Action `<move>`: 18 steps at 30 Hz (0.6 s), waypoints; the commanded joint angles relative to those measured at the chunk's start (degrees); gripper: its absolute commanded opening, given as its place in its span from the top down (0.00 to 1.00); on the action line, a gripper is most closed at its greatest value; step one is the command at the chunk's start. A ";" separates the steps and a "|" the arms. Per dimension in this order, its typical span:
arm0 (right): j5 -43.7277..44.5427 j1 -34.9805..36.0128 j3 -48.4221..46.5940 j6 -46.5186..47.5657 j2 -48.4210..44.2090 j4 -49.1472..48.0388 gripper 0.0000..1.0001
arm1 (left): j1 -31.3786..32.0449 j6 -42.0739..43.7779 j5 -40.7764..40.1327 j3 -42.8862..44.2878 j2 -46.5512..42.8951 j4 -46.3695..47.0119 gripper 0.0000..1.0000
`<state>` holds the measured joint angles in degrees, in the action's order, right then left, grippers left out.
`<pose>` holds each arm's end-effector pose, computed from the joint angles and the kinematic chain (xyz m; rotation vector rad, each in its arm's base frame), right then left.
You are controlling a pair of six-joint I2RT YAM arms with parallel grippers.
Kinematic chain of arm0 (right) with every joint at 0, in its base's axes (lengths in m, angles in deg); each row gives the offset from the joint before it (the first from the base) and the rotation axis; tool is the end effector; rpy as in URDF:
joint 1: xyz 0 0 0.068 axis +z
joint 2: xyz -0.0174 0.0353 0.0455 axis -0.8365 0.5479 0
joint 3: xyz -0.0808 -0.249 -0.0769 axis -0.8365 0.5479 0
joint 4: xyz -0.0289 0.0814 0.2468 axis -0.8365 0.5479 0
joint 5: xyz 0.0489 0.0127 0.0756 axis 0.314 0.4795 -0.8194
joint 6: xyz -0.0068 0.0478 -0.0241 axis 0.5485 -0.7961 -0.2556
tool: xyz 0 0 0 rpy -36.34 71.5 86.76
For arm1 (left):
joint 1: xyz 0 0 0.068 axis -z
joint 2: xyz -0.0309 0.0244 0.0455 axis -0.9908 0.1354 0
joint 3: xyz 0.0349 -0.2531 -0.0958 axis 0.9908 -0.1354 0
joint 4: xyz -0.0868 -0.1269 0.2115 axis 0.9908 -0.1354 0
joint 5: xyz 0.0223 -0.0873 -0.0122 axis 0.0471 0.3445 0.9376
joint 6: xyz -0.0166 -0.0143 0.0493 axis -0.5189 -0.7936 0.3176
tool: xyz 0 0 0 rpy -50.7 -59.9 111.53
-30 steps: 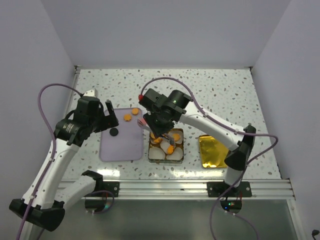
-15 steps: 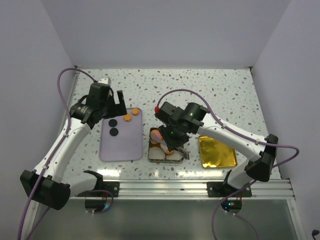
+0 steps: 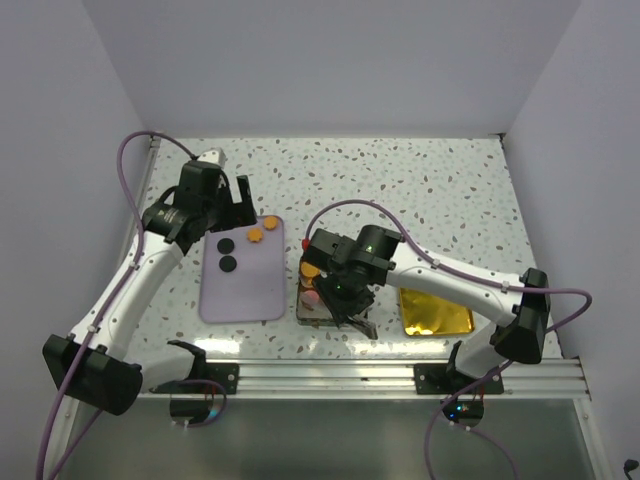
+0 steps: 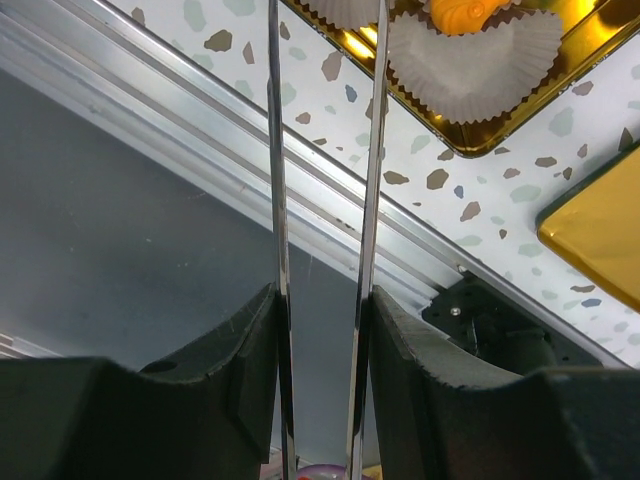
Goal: Pack the cookies
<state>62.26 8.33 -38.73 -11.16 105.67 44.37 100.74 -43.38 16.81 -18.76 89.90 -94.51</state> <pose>0.1205 0.2611 0.3195 -0.8547 2.8614 0.2896 0.2360 -0.0744 0.3466 -0.2515 2.3236 -0.2599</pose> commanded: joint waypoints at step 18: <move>6.26 1.26 -16.55 -1.15 4.08 6.20 0.44 | 0.20 0.72 -0.73 -2.00 -5.69 1.14 0.00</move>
<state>64.90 9.22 -47.30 -12.60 108.64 47.85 100.74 -43.40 17.08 -20.40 86.16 -94.33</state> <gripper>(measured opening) 0.558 0.997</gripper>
